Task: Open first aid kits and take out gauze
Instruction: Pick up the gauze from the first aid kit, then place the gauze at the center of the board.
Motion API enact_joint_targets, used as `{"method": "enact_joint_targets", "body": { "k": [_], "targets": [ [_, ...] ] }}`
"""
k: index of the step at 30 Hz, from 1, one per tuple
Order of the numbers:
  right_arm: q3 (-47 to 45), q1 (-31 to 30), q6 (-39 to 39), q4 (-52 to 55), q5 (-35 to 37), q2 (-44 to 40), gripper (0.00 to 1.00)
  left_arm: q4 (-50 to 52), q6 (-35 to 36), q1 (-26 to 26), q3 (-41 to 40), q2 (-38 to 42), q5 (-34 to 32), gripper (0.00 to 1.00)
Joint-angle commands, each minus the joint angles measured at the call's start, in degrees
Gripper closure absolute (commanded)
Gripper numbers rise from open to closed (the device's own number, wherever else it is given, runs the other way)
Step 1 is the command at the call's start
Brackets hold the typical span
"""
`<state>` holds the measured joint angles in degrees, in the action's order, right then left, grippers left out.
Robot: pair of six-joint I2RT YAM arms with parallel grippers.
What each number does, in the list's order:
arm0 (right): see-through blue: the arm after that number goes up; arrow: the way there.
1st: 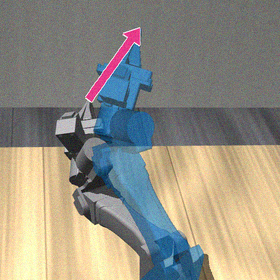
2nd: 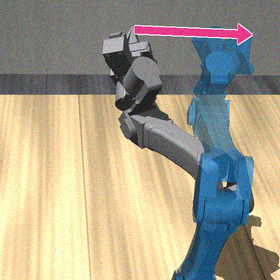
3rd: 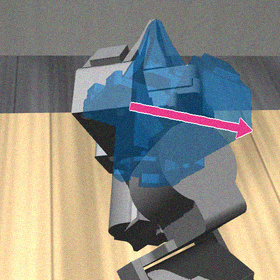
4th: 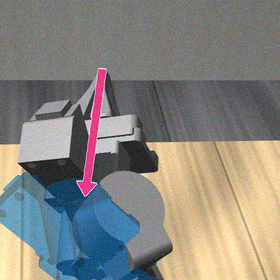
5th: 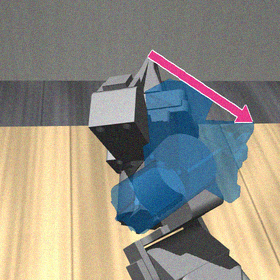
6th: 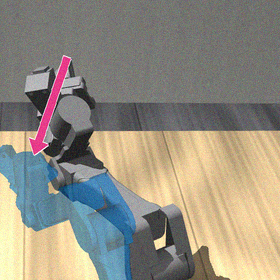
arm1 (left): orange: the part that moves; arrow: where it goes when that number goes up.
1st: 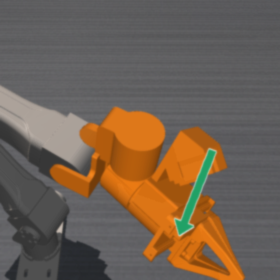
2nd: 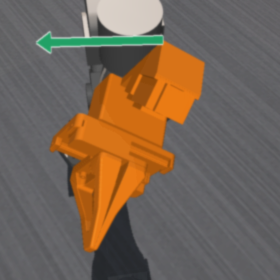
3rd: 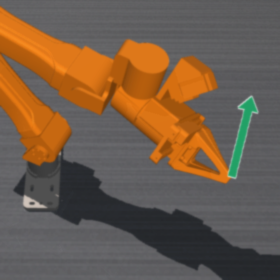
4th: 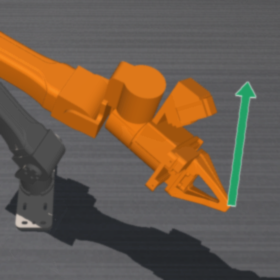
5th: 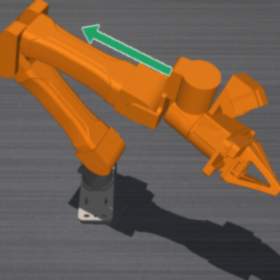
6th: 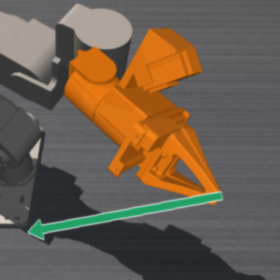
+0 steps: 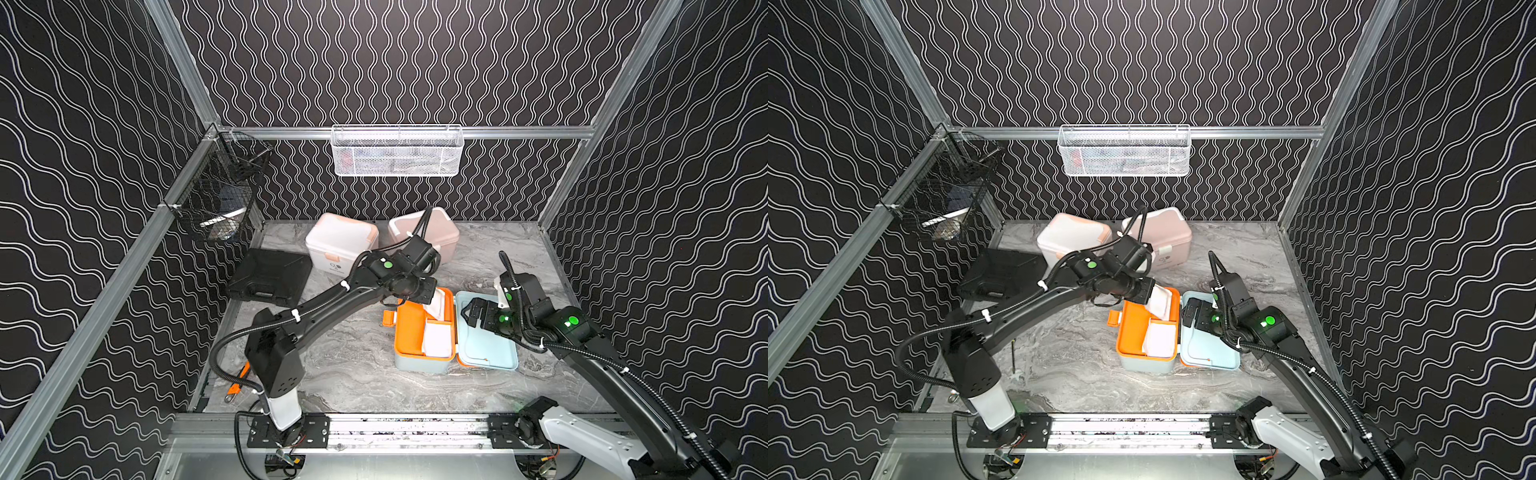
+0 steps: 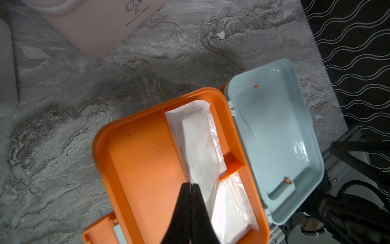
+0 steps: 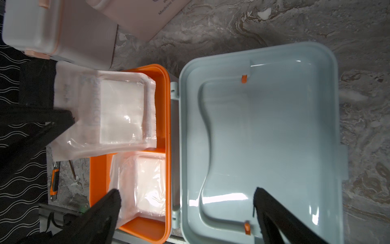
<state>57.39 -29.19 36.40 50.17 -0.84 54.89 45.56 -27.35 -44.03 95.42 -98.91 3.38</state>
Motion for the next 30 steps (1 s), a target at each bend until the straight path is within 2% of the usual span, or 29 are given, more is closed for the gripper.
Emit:
{"method": "enact_joint_targets", "body": {
  "k": [1, 4, 9, 16, 22, 30],
  "targets": [
    [1.0, 0.0, 0.2, -2.2, -2.5, -1.0, 0.0, -3.5, -1.9, 1.0, -1.6, 3.8, 5.0, 1.0],
    [1.2, -0.1, -0.1, -4.8, -6.5, -2.2, 0.0, -4.6, -2.8, 2.1, -3.3, 7.5, 7.3, 1.0],
    [2.0, -0.1, -0.9, -9.6, -17.3, -2.9, 0.0, -6.8, -4.7, 4.8, -8.0, 14.7, 9.5, 1.0],
    [2.4, -1.6, 1.7, -16.7, -26.3, -0.2, 0.0, -9.7, -8.1, 12.8, -17.8, 24.5, 10.2, 1.0],
    [6.3, -10.1, 1.3, -16.8, -20.3, 7.1, 0.0, -8.8, -10.7, 22.1, -24.9, 29.3, 9.9, 1.0],
    [8.8, -17.6, 1.8, -16.8, -15.9, 13.3, 0.0, -7.1, -13.8, 33.0, -32.8, 35.6, 2.9, 1.0]
  ]
}}
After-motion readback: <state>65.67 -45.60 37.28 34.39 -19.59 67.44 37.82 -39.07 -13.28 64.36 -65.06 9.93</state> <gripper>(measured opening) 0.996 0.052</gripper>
